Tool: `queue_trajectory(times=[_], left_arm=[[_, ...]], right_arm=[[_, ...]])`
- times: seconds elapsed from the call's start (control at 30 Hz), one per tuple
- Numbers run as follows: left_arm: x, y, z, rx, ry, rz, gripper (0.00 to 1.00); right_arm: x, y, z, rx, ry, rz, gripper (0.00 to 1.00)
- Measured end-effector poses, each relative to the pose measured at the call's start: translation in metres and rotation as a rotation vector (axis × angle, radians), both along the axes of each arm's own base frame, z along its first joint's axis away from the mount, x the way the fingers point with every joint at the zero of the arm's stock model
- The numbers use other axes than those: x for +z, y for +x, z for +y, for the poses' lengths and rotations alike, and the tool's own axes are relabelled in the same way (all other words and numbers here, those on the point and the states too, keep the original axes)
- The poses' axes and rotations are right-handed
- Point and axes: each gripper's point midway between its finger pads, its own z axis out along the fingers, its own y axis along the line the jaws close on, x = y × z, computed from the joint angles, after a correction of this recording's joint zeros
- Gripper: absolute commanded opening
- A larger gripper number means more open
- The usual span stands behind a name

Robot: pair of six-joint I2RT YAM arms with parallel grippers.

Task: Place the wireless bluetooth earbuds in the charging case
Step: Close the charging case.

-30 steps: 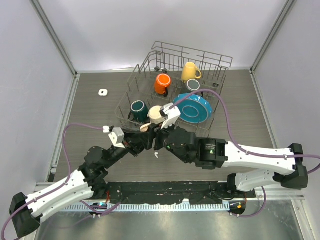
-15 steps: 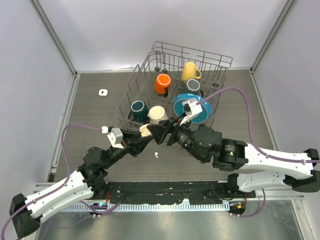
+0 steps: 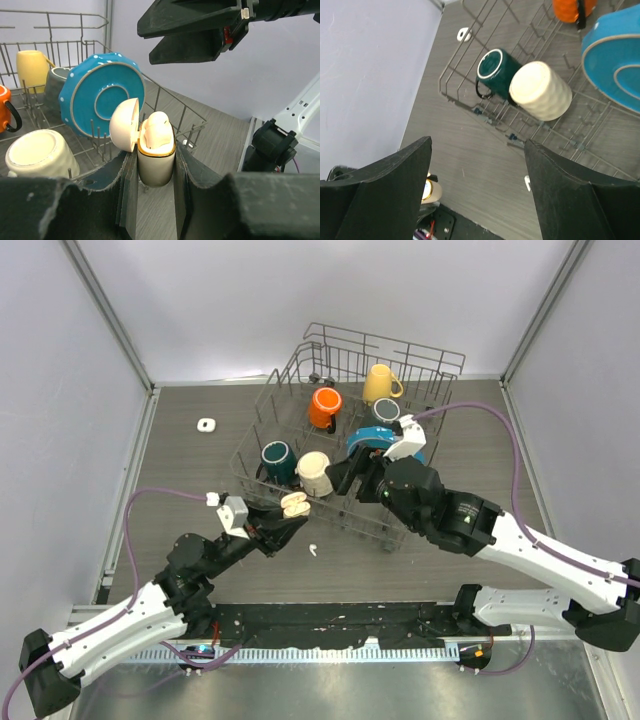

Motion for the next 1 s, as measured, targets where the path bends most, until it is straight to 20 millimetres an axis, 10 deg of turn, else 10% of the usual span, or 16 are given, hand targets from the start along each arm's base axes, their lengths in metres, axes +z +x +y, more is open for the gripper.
queue_trajectory(times=[1.0], left_arm=[[-0.019,-0.017,-0.037,-0.208,0.145,0.084,0.00]], right_arm=[[-0.065,-0.014,0.044,0.219,-0.106,0.222,0.82]])
